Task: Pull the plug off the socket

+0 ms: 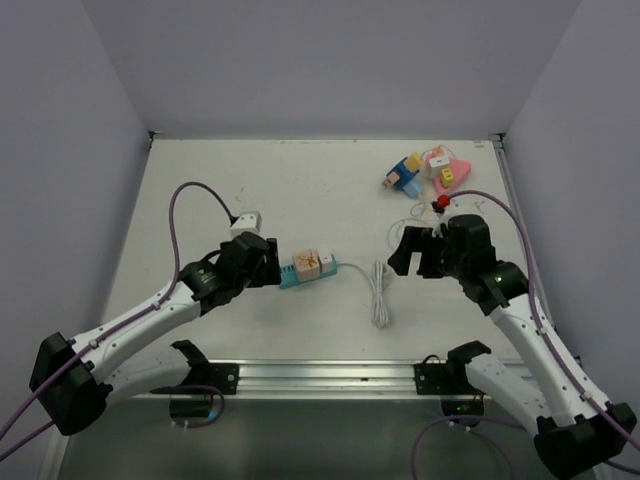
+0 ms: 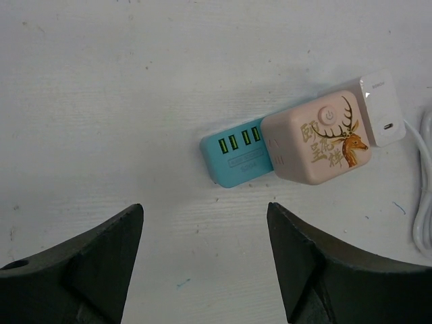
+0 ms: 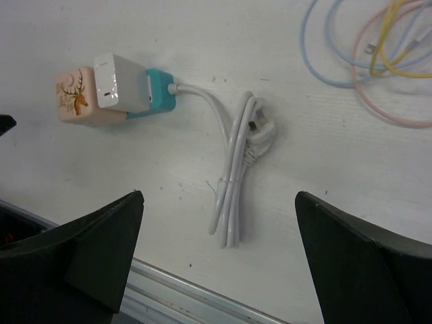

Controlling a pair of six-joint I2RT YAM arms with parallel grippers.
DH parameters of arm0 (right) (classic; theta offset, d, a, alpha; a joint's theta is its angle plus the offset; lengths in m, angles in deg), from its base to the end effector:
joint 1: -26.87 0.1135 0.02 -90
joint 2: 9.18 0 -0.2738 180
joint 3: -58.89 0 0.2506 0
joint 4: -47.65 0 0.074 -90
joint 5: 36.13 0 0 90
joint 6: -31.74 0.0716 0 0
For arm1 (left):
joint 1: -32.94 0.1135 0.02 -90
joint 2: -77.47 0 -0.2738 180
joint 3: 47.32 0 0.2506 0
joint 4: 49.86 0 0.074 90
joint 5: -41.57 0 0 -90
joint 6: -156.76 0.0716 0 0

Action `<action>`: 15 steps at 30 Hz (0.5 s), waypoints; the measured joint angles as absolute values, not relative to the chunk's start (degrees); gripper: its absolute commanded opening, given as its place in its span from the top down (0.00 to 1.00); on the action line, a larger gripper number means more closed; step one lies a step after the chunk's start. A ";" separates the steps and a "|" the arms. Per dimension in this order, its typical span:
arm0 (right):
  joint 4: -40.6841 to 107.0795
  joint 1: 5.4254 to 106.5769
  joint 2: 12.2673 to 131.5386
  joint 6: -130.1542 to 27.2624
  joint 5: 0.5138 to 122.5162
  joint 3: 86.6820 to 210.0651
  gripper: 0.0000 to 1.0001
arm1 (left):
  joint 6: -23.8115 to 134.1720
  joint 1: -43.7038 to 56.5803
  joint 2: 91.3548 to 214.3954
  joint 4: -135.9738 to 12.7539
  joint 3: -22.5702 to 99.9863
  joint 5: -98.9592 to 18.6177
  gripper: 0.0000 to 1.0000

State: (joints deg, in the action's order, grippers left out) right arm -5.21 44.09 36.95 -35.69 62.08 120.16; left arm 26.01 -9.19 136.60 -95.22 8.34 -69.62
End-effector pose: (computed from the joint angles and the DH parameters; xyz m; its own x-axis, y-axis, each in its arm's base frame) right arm 0.1753 0.0650 0.2877 -0.6935 0.1828 -0.6969 -0.1459 0.9116 0.3843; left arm 0.1822 -0.1299 0.2274 -0.7160 -0.1730 -0.6763 -0.0243 0.9744 -0.2236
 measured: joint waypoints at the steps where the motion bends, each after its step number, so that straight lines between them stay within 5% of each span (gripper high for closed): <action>1: -4.53 46.78 38.31 -34.84 61.21 120.11 0.01 | 25.96 -9.17 136.28 -94.67 7.97 -69.21 0.23; 15: 8.54 70.45 65.02 -28.70 46.26 126.28 0.14 | 22.51 -9.08 146.61 -84.82 10.59 -61.93 0.31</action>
